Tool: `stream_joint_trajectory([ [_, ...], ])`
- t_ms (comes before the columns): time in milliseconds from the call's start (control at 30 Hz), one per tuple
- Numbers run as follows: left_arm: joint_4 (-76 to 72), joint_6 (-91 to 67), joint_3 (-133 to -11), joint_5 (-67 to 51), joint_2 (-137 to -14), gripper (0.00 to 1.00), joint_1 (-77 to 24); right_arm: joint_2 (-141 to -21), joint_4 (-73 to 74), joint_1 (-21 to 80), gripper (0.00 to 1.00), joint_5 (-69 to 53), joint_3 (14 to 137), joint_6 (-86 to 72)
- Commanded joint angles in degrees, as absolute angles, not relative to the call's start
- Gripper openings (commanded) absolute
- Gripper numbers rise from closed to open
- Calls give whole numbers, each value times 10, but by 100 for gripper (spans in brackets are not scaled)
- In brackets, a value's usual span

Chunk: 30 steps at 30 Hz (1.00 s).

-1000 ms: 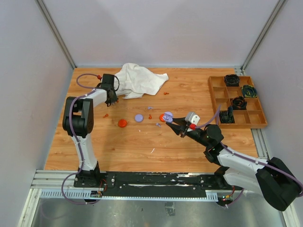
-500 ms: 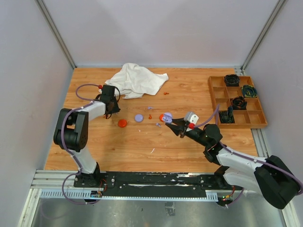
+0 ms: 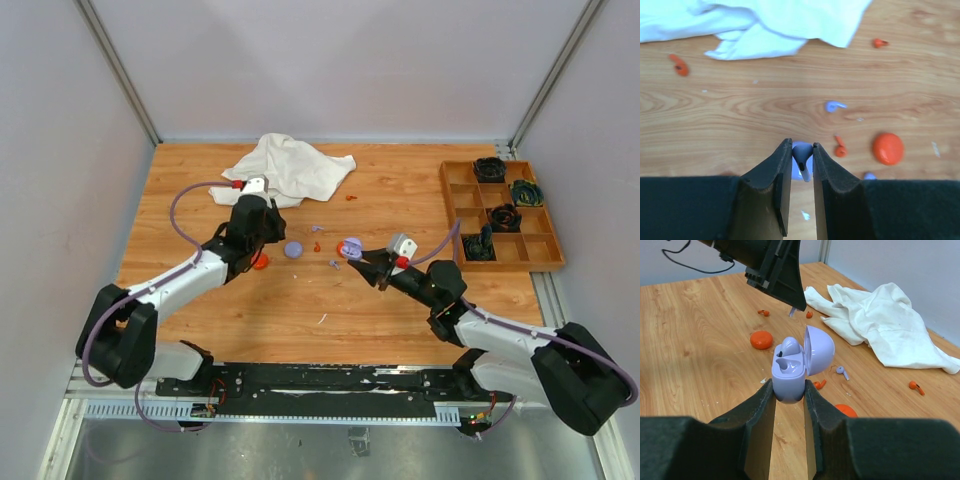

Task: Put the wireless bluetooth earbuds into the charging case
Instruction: Pick up the earbud from the center of the board, then place the earbud in the charging case.

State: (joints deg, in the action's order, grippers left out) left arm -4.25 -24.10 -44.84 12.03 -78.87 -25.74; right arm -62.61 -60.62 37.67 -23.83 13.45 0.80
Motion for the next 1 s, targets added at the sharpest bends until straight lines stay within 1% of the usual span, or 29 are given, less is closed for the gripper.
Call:
stream_joint_trajectory([
  [0,-122,-233,-415,165,-731,25,-324,-636,-638,388,1,-224,153,-3],
  [233,-172,-198,-391,229,-657,25,-432,-661,-675,388,1,-214,150,-10],
  [467,-234,-179,-370,244,-604,26,-525,-673,-702,388,1,-206,150,-23],
  [700,-302,-160,-356,229,-597,26,-570,-683,-713,388,1,-210,160,-36],
  [967,-374,-147,-358,194,-638,27,-591,-692,-738,388,1,-216,163,-57],
])
